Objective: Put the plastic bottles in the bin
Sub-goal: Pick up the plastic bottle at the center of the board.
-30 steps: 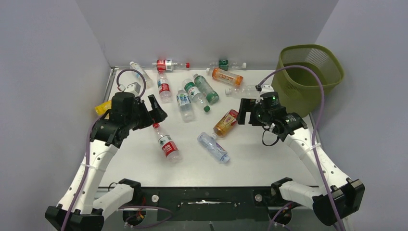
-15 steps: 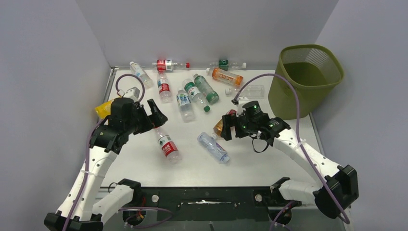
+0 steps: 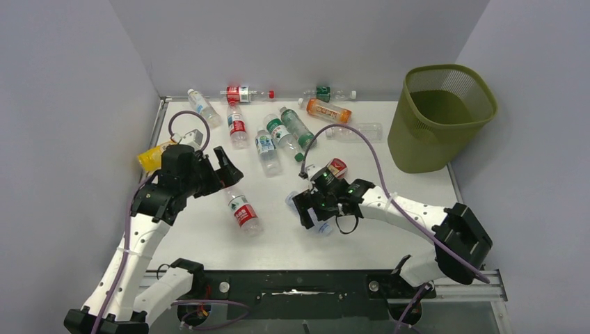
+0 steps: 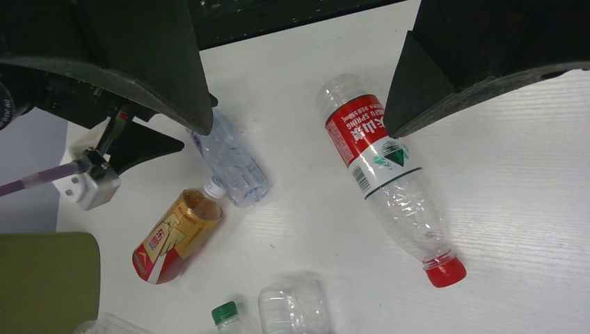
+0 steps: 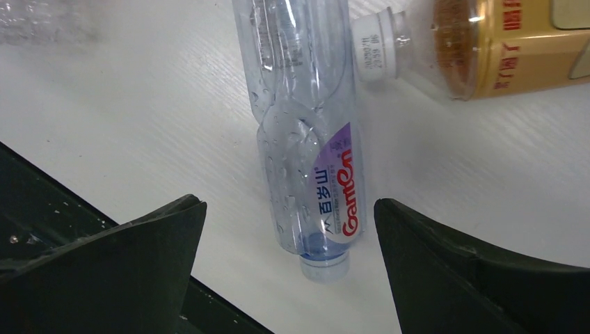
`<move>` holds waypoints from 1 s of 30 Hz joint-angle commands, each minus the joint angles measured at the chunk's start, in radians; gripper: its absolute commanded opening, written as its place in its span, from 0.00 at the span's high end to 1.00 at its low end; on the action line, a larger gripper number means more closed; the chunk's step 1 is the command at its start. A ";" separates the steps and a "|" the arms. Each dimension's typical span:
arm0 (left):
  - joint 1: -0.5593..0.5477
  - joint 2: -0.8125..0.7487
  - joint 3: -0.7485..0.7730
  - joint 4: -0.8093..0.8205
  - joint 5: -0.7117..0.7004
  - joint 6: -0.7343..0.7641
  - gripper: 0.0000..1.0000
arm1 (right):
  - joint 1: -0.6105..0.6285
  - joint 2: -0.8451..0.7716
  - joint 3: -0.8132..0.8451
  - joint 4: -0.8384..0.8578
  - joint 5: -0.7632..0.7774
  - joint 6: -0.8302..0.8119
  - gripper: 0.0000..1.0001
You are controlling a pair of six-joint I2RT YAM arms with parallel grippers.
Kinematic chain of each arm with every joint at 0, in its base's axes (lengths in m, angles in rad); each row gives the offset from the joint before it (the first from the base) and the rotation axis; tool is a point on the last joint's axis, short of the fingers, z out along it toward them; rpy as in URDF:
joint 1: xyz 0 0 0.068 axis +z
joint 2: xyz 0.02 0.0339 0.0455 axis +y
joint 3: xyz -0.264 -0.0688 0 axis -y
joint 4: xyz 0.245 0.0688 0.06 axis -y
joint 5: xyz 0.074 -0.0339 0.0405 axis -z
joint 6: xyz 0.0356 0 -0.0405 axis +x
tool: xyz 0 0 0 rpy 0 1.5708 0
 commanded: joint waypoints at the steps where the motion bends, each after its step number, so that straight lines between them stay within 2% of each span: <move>1: -0.007 -0.025 -0.005 0.049 0.021 -0.009 0.02 | 0.048 0.051 0.005 0.058 0.075 0.025 0.02; 12: -0.008 -0.041 -0.026 0.042 0.030 -0.003 0.02 | 0.095 0.167 0.006 0.073 0.141 0.065 0.08; 22: -0.008 -0.056 -0.030 0.045 0.035 -0.012 0.02 | 0.119 0.191 0.018 0.057 0.148 0.068 0.42; 25: -0.008 -0.058 -0.032 0.040 0.032 -0.013 0.02 | 0.126 0.147 0.024 0.037 0.154 0.073 0.48; 30: -0.008 -0.056 -0.032 0.040 0.028 -0.011 0.02 | 0.131 0.058 0.078 -0.029 0.168 0.077 0.53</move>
